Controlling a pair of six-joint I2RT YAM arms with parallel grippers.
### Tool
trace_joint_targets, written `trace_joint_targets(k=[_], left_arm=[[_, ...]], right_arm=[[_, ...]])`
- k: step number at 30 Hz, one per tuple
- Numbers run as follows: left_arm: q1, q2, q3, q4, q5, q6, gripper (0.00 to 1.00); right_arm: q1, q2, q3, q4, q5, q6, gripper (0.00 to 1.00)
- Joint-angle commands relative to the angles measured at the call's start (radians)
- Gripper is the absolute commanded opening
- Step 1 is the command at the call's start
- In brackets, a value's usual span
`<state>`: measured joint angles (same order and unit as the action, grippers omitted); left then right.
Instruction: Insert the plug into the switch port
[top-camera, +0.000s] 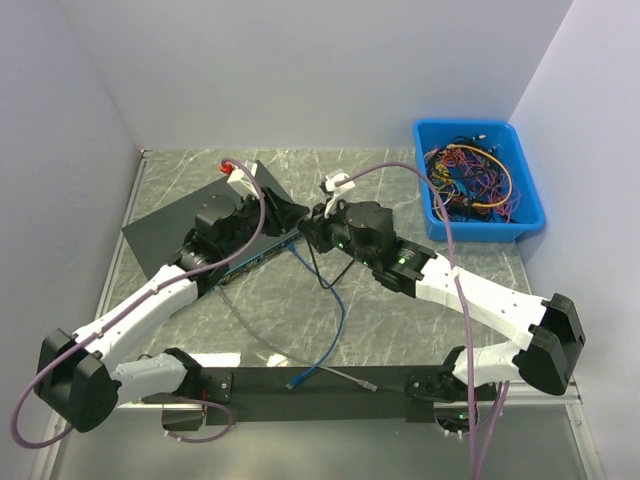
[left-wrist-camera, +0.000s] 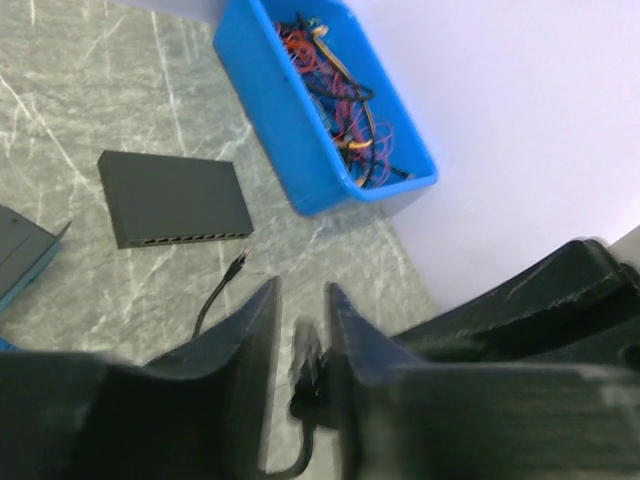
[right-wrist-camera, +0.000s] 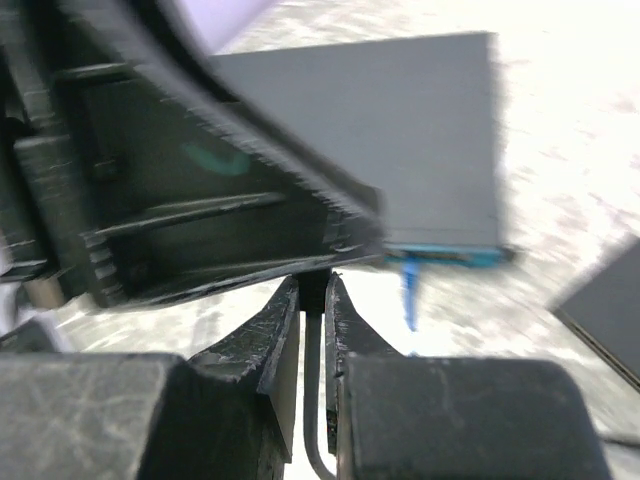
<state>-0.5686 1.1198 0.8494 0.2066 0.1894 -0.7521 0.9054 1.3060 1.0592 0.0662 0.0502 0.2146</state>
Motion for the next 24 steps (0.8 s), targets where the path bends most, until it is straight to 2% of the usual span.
trace_joint_targets(k=[1, 3, 4, 5, 7, 11, 13, 17, 20, 24], left_arm=[[-0.005, 0.035, 0.05, 0.014, 0.016, 0.013, 0.39], [-0.005, 0.055, 0.06, 0.007, 0.009, 0.029, 0.46], [-0.004, 0.078, 0.074, 0.001, 0.004, 0.037, 0.53], [-0.002, 0.09, 0.082, -0.009, -0.008, 0.042, 0.56], [0.01, 0.127, 0.094, 0.004, -0.01, 0.05, 0.62], [0.042, 0.245, 0.155, 0.054, 0.053, 0.065, 0.63], [0.067, 0.354, 0.23, 0.066, 0.083, 0.076, 0.62], [0.107, 0.57, 0.391, 0.093, 0.195, 0.083, 0.63], [0.122, 0.747, 0.552, 0.076, 0.237, 0.105, 0.64], [0.136, 1.012, 0.863, -0.039, 0.246, 0.152, 0.64]], right_arm=[[-0.01, -0.056, 0.001, -0.058, 0.184, -0.006, 0.0], [-0.016, -0.074, 0.004, -0.169, 0.261, 0.005, 0.0], [-0.022, -0.076, 0.002, -0.204, 0.339, 0.014, 0.0], [-0.039, -0.073, 0.013, -0.292, 0.387, 0.029, 0.0], [-0.109, -0.073, 0.016, -0.359, 0.422, 0.08, 0.0], [-0.249, -0.031, -0.013, -0.414, 0.373, 0.14, 0.0], [-0.308, 0.01, -0.008, -0.424, 0.361, 0.146, 0.0], [-0.398, 0.175, 0.024, -0.416, 0.294, 0.183, 0.0], [-0.444, 0.278, 0.05, -0.393, 0.266, 0.207, 0.0], [-0.496, 0.403, 0.114, -0.416, 0.319, 0.224, 0.0]])
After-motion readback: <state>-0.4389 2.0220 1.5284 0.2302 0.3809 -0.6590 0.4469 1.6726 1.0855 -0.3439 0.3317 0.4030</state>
